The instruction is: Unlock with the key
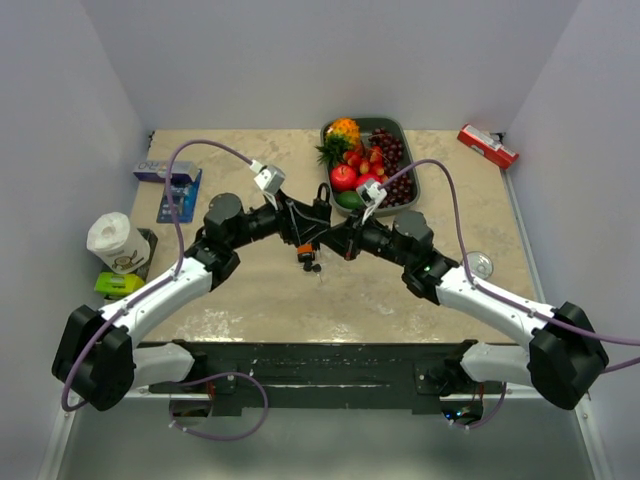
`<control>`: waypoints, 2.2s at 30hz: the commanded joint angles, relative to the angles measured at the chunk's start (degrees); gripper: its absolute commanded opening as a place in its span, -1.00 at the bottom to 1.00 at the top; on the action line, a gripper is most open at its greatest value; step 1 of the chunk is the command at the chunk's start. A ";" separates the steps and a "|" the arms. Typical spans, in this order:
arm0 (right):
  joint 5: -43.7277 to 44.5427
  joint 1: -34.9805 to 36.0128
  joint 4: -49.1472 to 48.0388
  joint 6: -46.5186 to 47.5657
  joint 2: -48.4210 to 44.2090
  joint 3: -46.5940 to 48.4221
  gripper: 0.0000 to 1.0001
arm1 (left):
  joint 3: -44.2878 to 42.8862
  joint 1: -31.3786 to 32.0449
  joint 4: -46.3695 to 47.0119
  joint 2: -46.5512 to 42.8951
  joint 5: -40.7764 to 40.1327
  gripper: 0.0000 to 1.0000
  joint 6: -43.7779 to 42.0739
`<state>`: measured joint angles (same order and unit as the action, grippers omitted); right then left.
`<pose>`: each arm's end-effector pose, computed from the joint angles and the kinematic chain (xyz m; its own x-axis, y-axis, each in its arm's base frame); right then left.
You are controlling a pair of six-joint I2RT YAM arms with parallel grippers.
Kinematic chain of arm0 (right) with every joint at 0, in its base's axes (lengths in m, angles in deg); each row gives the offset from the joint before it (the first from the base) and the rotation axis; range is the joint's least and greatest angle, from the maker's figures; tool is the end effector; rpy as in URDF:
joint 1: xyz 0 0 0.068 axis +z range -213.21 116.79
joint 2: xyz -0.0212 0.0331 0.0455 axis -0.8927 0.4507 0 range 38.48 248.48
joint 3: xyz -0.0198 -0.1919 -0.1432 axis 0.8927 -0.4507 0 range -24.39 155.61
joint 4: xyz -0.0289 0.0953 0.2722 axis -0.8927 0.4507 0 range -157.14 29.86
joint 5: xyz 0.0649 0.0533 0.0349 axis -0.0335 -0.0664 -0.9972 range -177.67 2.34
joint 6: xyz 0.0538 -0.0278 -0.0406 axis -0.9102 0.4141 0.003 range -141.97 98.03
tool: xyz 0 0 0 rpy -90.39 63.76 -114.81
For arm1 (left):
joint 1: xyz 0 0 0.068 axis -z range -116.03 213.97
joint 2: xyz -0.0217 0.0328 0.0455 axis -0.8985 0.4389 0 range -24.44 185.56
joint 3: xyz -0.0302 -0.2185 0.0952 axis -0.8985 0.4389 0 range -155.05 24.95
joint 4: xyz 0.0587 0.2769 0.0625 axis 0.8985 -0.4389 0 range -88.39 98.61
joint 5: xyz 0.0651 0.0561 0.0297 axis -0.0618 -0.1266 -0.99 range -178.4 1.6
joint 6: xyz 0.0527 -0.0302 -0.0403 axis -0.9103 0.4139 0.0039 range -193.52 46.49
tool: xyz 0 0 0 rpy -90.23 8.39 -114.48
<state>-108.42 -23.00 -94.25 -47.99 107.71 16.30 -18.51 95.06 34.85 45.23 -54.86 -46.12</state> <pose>0.2454 0.2354 0.2468 -0.4005 0.1985 -0.8946 -0.7774 0.4433 0.4463 0.2720 -0.2031 0.2618 -0.4153 -0.1974 -0.8880 0.8024 0.3803 -0.4599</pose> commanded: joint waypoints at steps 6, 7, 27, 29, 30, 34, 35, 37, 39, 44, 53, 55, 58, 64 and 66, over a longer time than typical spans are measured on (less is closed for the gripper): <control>6.78 2.16 -9.63 5.19 -2.96 3.61 -1.00 | 2.59 4.42 5.75 0.12 7.86 0.08 9.34; 6.78 2.33 -9.71 5.28 -3.05 3.44 -1.00 | 2.68 4.33 6.01 0.29 7.77 0.12 9.51; 6.87 3.39 -10.06 5.45 -3.23 3.26 -1.00 | 2.51 4.33 5.58 1.79 0.30 0.53 8.90; 7.13 3.39 -10.06 5.28 -2.96 3.17 -1.00 | 2.33 4.42 4.62 2.05 -0.66 0.41 8.12; 7.04 3.39 -10.06 5.19 -2.96 3.26 -1.00 | 2.24 4.33 4.26 2.05 -1.10 0.23 7.85; 7.13 3.47 -10.06 4.67 -2.44 3.17 -1.00 | 1.98 4.33 2.42 2.14 -2.95 -0.31 6.97; 7.22 3.56 -10.15 4.49 -2.26 3.17 -1.00 | 1.80 4.33 2.15 2.22 -3.30 -0.47 6.97; 7.13 3.56 -10.94 3.61 -2.17 2.65 -1.00 | 1.72 4.33 1.80 2.31 -2.96 -0.63 6.97; 6.96 3.56 -11.99 2.39 -2.35 2.29 -1.00 | 1.80 4.42 1.71 2.31 -2.25 -0.90 7.14; 3.54 0.76 -17.52 -1.92 -2.96 -0.69 -1.00 | 3.03 4.33 2.59 0.39 0.64 -1.00 7.23; -11.41 -3.99 -31.67 -12.47 0.73 -2.10 -1.00 | 5.40 4.42 7.86 -2.61 9.34 -1.00 10.13; -12.99 -4.69 -36.32 -15.54 1.78 -2.54 -1.00 | 5.49 4.33 7.95 -3.22 11.10 -1.00 10.13; -15.89 -5.84 -43.62 -20.64 3.36 -2.89 -1.00 | 5.58 4.33 8.21 -4.10 13.47 -1.00 10.66; -18.18 -6.28 -47.50 -23.55 4.51 -2.02 -1.00 | 6.72 4.42 11.20 -4.98 17.78 -1.00 13.11; -18.53 -6.19 -48.03 -23.99 4.68 -1.93 -1.00 | 7.25 4.33 12.51 -5.24 18.49 -1.00 13.73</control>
<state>-129.62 -27.99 -125.00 -66.66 113.76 10.96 -13.92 97.33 45.14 41.14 -53.39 -34.99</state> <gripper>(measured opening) 0.034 0.645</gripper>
